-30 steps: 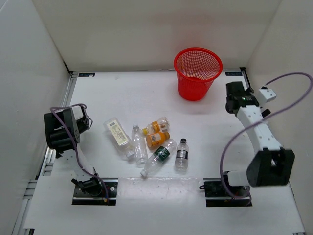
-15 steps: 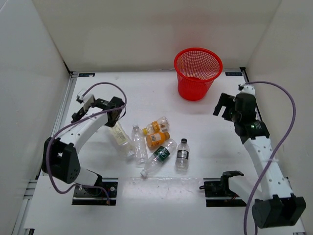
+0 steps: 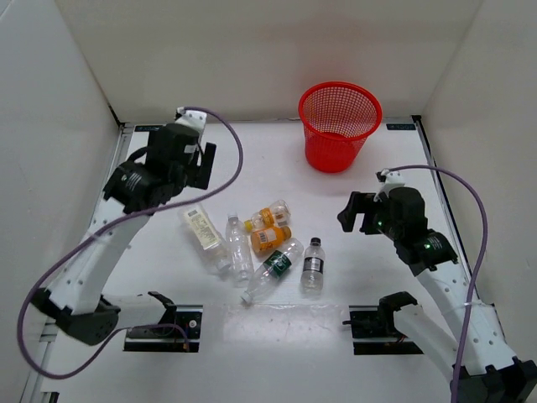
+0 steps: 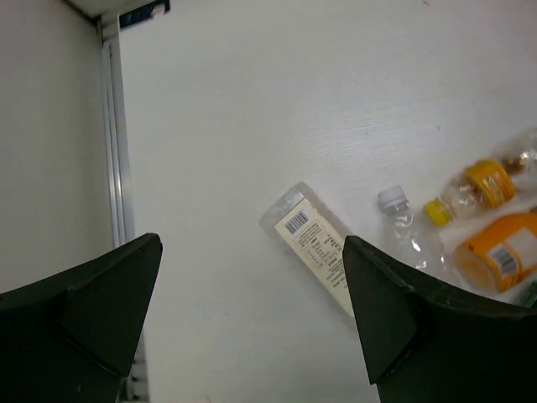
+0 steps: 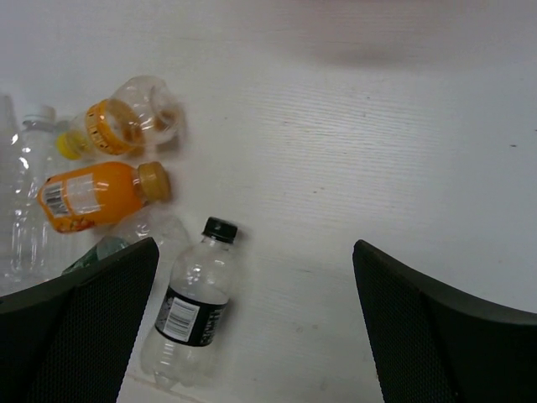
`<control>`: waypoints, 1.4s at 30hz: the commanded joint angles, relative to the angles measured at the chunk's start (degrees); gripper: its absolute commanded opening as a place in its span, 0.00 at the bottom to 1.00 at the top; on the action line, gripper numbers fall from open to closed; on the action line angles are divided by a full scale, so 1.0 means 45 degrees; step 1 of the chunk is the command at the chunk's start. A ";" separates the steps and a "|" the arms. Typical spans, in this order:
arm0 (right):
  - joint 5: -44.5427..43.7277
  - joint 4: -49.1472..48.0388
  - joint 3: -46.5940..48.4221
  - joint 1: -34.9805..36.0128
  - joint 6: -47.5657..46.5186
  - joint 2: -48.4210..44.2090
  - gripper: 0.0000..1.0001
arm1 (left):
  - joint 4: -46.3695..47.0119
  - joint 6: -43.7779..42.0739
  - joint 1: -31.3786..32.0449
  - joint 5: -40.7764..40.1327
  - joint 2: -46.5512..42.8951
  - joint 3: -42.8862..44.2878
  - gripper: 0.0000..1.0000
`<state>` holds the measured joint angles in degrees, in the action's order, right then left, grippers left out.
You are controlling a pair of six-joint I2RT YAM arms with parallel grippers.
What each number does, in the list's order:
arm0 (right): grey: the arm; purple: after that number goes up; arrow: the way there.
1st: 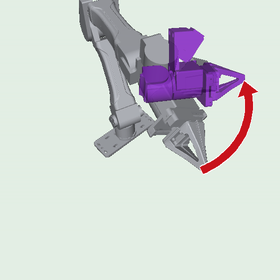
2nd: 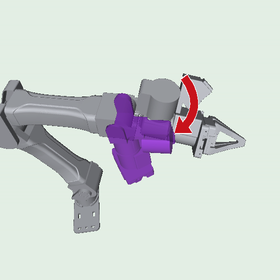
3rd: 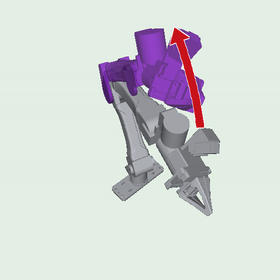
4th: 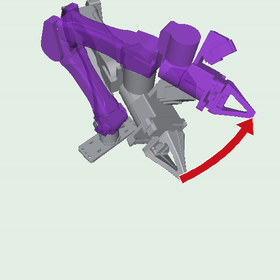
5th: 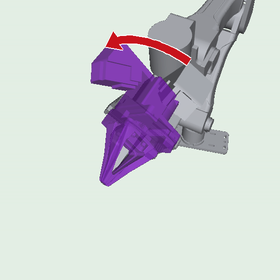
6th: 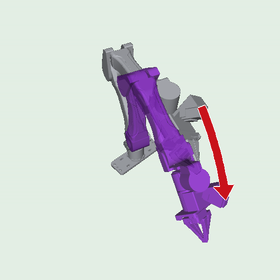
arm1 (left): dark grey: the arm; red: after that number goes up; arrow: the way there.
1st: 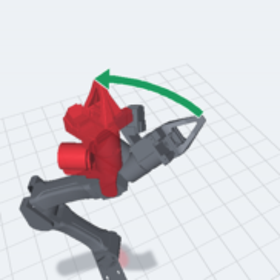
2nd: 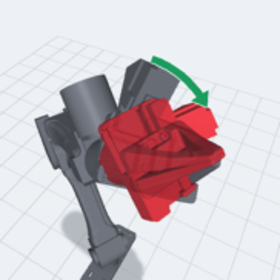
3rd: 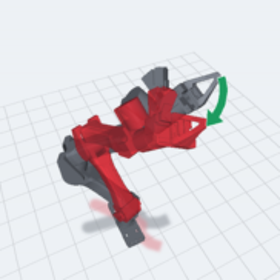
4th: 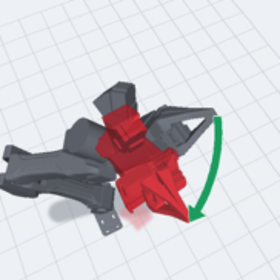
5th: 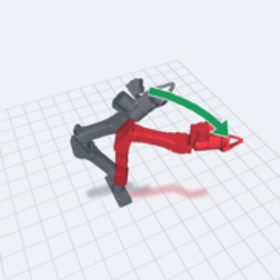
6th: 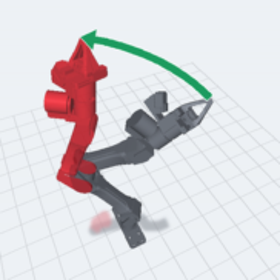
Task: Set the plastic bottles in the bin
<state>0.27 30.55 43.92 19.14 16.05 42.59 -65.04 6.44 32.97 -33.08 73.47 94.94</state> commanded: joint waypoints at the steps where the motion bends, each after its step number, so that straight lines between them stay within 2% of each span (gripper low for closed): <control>1: 0.1342 -0.0225 -0.0345 0.0453 0.0298 -0.0148 1.00 | 0.0546 -0.4784 0.0679 0.2181 -0.0916 -0.1071 1.00; 2: 0.1345 -0.0225 -0.0346 0.0629 0.0570 -0.0012 1.00 | 0.0546 -0.5099 0.0855 0.1827 -0.0917 -0.1387 1.00; 3: 0.1346 -0.0090 -0.0501 0.1017 0.1076 0.0105 1.00 | 0.0720 -0.5102 0.1495 0.0200 -0.0917 -0.1738 1.00; 5: 0.1055 0.0047 -0.0657 0.1526 0.1663 0.0282 1.00 | 0.1401 -0.5451 0.2259 -0.1644 -0.1305 -0.3006 1.00; 6: 0.0453 0.0048 -0.0775 0.2012 0.2150 0.0282 1.00 | 0.2624 -0.5763 0.2708 -0.3315 -0.1617 -0.3572 1.00; 8: -0.0272 0.0048 -0.1030 0.2484 0.2563 0.0282 1.00 | 0.3531 -0.7090 0.3764 -0.4286 -0.2513 -0.5194 1.00; 12: -0.1037 0.0048 -0.1186 0.3558 0.3267 0.0613 1.00 | 0.3534 -0.8964 0.3923 -0.4447 -0.3084 -0.6368 1.00; 14: -0.1445 0.0165 -0.1070 0.4336 0.3716 0.0867 1.00 | 0.3534 -1.0193 0.4040 -0.3862 -0.3337 -0.6177 1.00; 15: -0.1699 0.0513 -0.1069 0.4631 0.3853 0.1042 1.00 | 0.3786 -1.0200 0.4040 -0.3647 -0.3629 -0.5827 1.00; 18: -0.2715 0.0945 -0.0952 0.5589 0.4361 0.1161 1.00 | 0.3788 -1.0335 0.2930 -0.2125 -0.4001 -0.4654 1.00; 20: -0.3009 0.0947 -0.0816 0.6077 0.4828 0.1316 1.00 | 0.3788 -1.1462 0.2286 -0.1205 -0.4236 -0.4845 1.00; 21: -0.3223 0.0947 -0.0815 0.6196 0.5044 0.1549 1.00 | 0.3943 -1.1469 0.2282 -0.1203 -0.4489 -0.5659 1.00; 22: -0.3225 0.0947 -0.0660 0.6332 0.5278 0.1726 1.00 | 0.4080 -1.1315 0.2147 -0.1474 -0.4491 -0.6034 1.00; 26: -0.3070 0.0947 -0.0366 0.6586 0.6216 0.3207 1.00 | 0.4081 -0.7904 0.1113 -0.1342 -0.4939 -0.7091 1.00; 27: -0.2933 0.0947 -0.0250 0.6587 0.6450 0.3444 1.00 | 0.4081 -0.6213 0.0666 -0.1340 -0.5076 -0.7364 1.00; 29: -0.2815 0.0947 -0.0113 0.6705 0.6645 0.4050 1.00 | 0.3907 -0.4970 0.0253 -0.1283 -0.5583 -0.8437 1.00; 30: -0.2660 0.0947 -0.0112 0.6705 0.6802 0.4206 1.00 | 0.3480 -0.4753 -0.0077 -0.0411 -0.5740 -0.8789 1.00; 33: -0.2367 0.0947 0.0160 0.6705 0.6804 0.4870 1.00 | 0.3476 -0.4360 -0.0314 0.0123 -0.6169 -1.0040 1.00; 39: -0.1468 0.0712 0.0590 0.6451 0.6667 0.6529 1.00 | 0.4394 -0.4106 -0.0315 -0.0362 -0.6308 -1.0765 1.00; 42: -0.1467 0.1024 0.0708 0.6335 0.6667 0.7836 1.00 | 0.4569 -0.3191 -0.0315 -0.0870 -0.6308 -1.1038 1.00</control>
<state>-8.05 34.41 45.06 48.31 45.76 74.26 -47.03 -12.56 31.94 -35.14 46.02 46.06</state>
